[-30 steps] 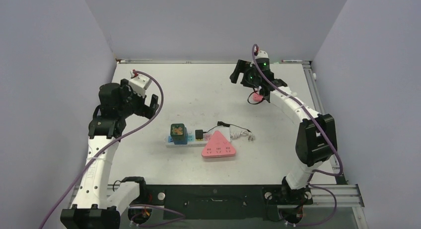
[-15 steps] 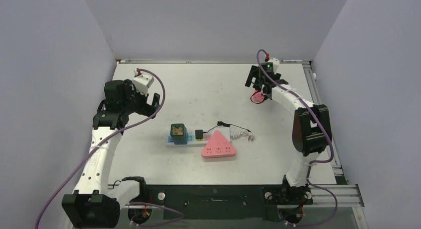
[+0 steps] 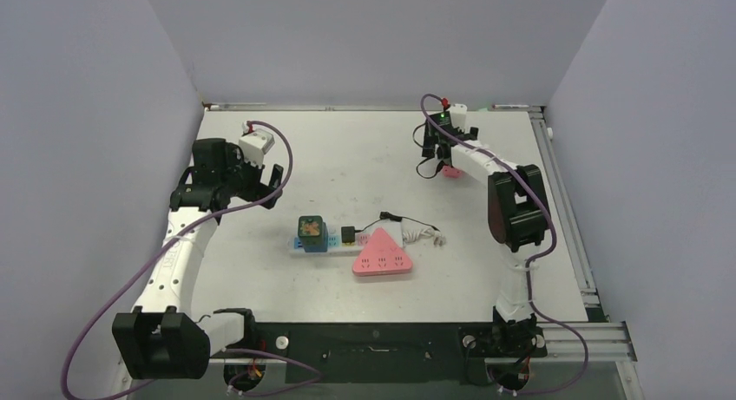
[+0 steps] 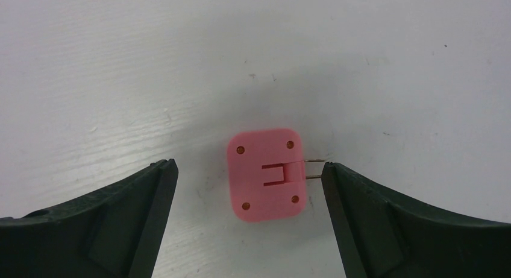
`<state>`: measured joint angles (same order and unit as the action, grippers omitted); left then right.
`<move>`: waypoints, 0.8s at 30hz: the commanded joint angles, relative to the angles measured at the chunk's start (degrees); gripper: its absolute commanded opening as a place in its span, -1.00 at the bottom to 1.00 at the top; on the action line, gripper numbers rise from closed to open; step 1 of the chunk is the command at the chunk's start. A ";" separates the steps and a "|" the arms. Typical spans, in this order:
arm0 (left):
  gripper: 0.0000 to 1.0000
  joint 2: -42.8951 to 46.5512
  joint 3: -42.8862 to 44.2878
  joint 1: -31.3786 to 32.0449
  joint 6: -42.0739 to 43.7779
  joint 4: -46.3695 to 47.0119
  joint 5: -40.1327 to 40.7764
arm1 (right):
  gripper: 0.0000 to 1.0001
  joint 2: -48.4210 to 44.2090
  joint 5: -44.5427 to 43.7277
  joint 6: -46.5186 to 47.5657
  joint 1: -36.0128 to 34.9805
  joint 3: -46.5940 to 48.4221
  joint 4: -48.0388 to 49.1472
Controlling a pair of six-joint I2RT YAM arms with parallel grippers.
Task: Insert the plug
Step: Pick up the plug from the center of the board.
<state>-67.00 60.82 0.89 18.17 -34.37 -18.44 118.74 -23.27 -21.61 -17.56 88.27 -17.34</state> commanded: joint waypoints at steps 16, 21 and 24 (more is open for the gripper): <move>0.92 0.08 3.24 -0.28 -0.77 -0.97 -1.28 | 0.93 9.61 3.64 2.44 4.48 10.22 -2.44; 0.92 0.15 3.91 -0.27 -0.86 -0.97 -1.22 | 0.67 10.41 6.11 1.36 4.47 9.70 -3.20; 0.92 0.10 4.04 -0.27 -0.65 -1.34 -1.23 | 0.51 9.78 7.37 0.15 4.33 7.74 -3.26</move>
<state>-67.11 61.87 0.89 17.96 -35.59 -18.68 128.29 -18.09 -20.16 -13.04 96.38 -20.10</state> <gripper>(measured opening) 0.963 0.788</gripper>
